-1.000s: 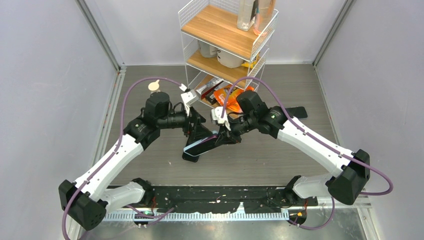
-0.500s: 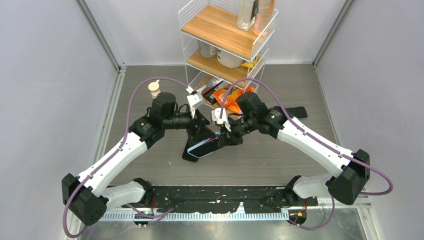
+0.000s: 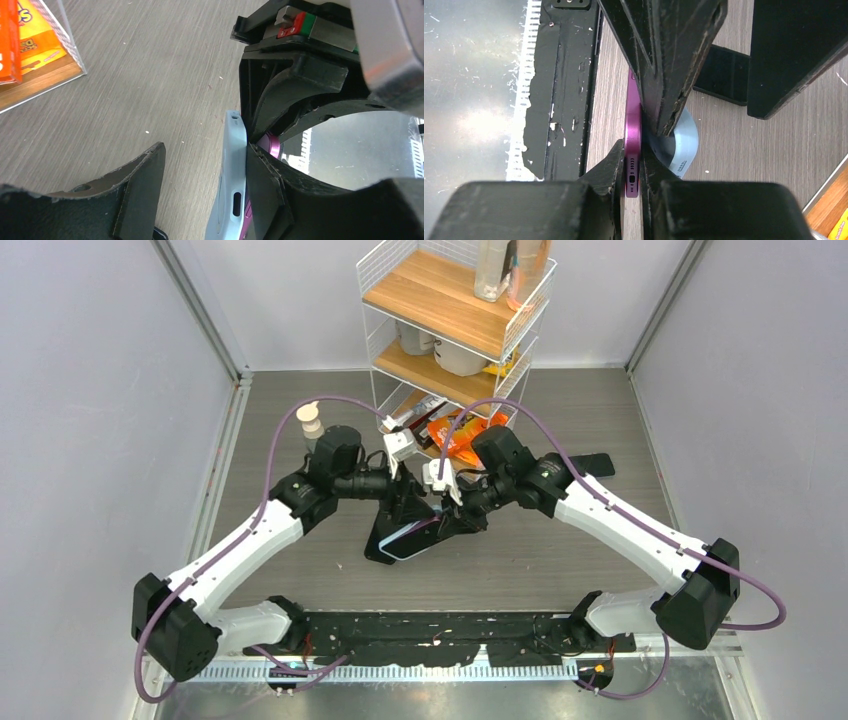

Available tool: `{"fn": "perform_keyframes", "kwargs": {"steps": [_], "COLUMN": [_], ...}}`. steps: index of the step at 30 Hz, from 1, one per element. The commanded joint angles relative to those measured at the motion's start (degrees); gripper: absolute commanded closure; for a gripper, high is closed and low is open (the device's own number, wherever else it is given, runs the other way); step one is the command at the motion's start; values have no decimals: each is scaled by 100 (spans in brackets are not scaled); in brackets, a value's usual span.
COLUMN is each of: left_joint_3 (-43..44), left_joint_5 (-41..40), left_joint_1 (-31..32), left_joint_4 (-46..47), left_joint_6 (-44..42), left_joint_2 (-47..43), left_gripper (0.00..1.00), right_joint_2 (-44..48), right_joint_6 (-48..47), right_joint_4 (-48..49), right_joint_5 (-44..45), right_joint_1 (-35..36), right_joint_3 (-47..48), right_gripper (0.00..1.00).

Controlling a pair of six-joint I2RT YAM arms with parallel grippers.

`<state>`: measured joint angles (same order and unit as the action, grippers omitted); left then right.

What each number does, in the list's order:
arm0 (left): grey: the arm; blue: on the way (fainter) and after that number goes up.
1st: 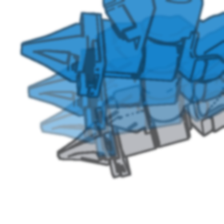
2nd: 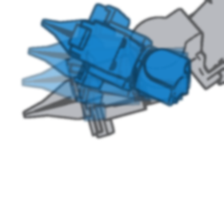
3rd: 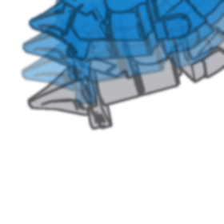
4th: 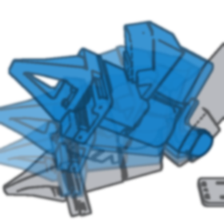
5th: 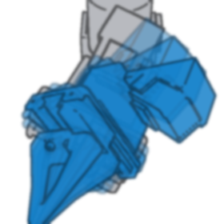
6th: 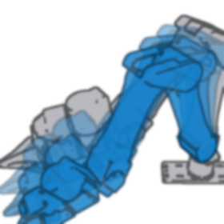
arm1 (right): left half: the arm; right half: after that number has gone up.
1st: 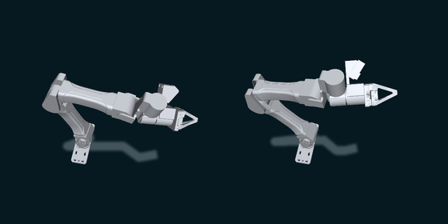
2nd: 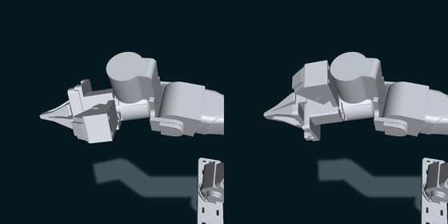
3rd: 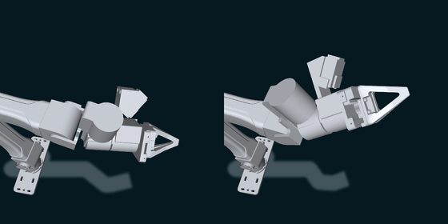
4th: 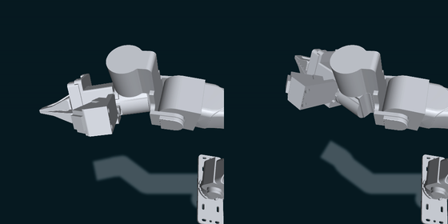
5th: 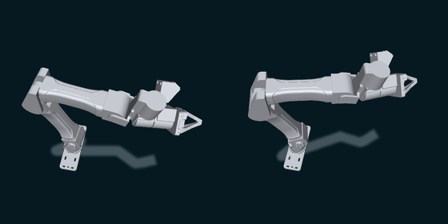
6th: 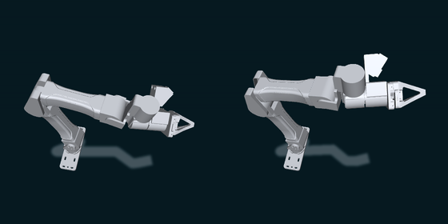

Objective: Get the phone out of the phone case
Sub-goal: Remove the phone case from the phone, then place the phone case at the center of the board.

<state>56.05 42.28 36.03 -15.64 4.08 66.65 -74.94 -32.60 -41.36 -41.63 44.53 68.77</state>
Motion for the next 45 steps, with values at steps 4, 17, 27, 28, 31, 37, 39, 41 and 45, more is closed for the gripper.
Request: {"fn": "perform_keyframes", "kwargs": {"steps": [4,17,27,28,31,37,39,41,45], "left_joint_3": [-380,-594,-752,-697,-615,-637,-626,-578,-516], "left_joint_5": [645,699,-456,-525,-810,-1273,-1565,-1800,-1957], "left_joint_1": [139,95,-924,-1028,-1459,-2411,-2686,-2974,-3873], "left_joint_4": [56,380,-33,-235,-779,-1533,-1761,-1998,-2347], "left_joint_6": [-2,229,236,140,-167,-588,-778,-951,-1093], "left_joint_2": [201,193,-72,-67,-94,-305,-313,-255,-41], "left_gripper": [44,100,100,100,100,100,100,100,100], "right_joint_2": [311,412,667,678,701,709,694,677,666], "right_joint_6": [41,44,-91,-102,-106,-99,-97,-82,-65], "right_joint_4": [1000,1003,883,884,884,953,962,982,1004], "right_joint_5": [-189,-67,-51,-49,-69,-105,-130,-154,-171], "right_joint_1": [38,37,23,21,20,22,21,19,20], "right_joint_3": [342,276,55,43,-19,-123,-133,-151,-170], "right_gripper": [95,94,95,95,94,94,94,95,94]}}
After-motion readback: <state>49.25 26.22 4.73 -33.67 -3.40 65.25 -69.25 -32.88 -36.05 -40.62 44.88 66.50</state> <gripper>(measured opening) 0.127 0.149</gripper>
